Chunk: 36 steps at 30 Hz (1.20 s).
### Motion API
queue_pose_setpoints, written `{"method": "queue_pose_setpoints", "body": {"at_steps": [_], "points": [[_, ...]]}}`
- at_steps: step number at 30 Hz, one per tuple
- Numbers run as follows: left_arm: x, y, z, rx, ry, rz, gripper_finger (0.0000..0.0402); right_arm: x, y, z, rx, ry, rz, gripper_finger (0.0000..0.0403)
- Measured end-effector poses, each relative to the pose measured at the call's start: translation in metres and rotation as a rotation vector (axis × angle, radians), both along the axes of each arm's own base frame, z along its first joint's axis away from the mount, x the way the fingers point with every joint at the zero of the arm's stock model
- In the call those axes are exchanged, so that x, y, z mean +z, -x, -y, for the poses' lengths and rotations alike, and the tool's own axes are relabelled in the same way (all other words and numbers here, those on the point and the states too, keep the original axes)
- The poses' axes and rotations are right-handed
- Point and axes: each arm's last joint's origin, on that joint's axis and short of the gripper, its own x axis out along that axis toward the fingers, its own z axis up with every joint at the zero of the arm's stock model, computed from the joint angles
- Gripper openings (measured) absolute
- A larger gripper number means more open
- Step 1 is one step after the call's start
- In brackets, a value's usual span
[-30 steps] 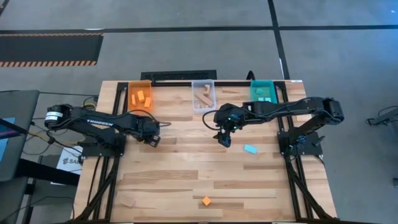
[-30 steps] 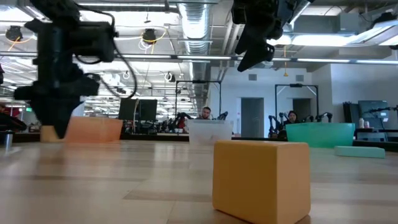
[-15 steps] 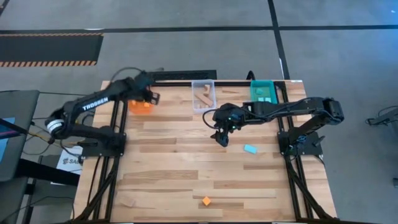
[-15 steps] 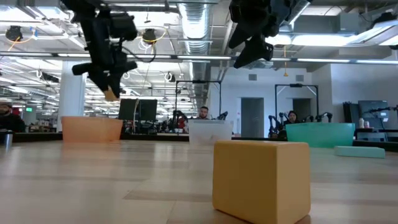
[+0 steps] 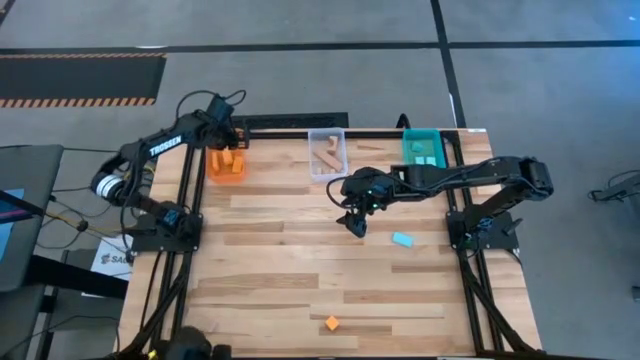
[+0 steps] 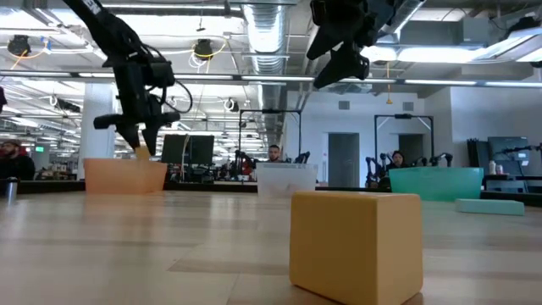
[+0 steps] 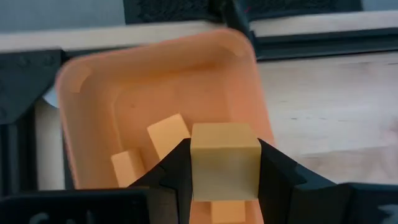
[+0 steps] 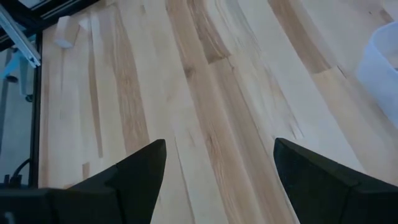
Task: Sort & place blocks by color
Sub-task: Put the orange square block into the orange bin, then put the blue rectangle block into the blue bin
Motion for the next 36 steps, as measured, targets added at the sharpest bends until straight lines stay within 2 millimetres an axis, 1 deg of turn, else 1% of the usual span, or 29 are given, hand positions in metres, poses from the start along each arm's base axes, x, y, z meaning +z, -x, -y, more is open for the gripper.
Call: {"method": "queue_pose_setpoints", "body": {"at_steps": [4,6,14,16,18,21,23,25,27,29,32,34,36], "points": [[-0.014,-0.004,-0.009,0.005,0.032,0.007,0.0102,0.0,0.0,-0.001,0.004,0.0,0.0,0.0317],[-0.018,-0.005,-0.011,0.006,0.038,0.006,0.0114,0.0,0.0,-0.002,0.006,0.0,0.0,0.0317],[-0.022,-0.006,-0.013,-0.005,0.045,0.002,0.0249,0.0,0.0,-0.002,0.006,0.0,0.001,0.0317],[-0.02,-0.006,-0.012,-0.008,0.043,0.007,0.0273,0.0,0.0,-0.002,0.007,0.0,0.001,0.0317],[-0.014,-0.005,-0.01,-0.027,0.03,0.005,0.029,0.0,0.0,-0.002,0.001,-0.006,0.001,0.0317],[0.004,-0.006,-0.004,-0.079,-0.028,0.01,0.0306,-0.002,-0.002,-0.004,-0.02,-0.034,0.0,0.0317],[0.019,-0.007,0.006,-0.131,-0.081,0.028,0.0309,-0.004,-0.005,-0.003,-0.019,-0.03,-0.002,0.0317],[0.035,-0.011,0.021,-0.202,-0.128,0.071,0.031,-0.003,-0.004,-0.003,0.003,-0.022,0.0,0.0317],[0.048,-0.017,0.043,-0.307,-0.172,0.133,0.0309,-0.005,-0.001,-0.005,0.012,-0.072,-0.043,0.0317],[0.057,-0.024,0.068,-0.429,-0.2,0.196,0.0307,-0.01,0.005,-0.011,0.006,-0.122,-0.123,0.0317],[0.063,-0.034,0.105,-0.611,-0.233,0.286,0.0304,-0.014,0.02,-0.024,-0.028,-0.144,-0.266,0.0317],[0.06,-0.039,0.129,-0.721,-0.25,0.348,0.0303,-0.02,0.032,-0.034,-0.055,-0.109,-0.402,0.0317],[0.055,-0.046,0.149,-0.796,-0.263,0.42,0.0303,-0.026,0.045,-0.042,-0.071,-0.04,-0.521,0.0317]]}}
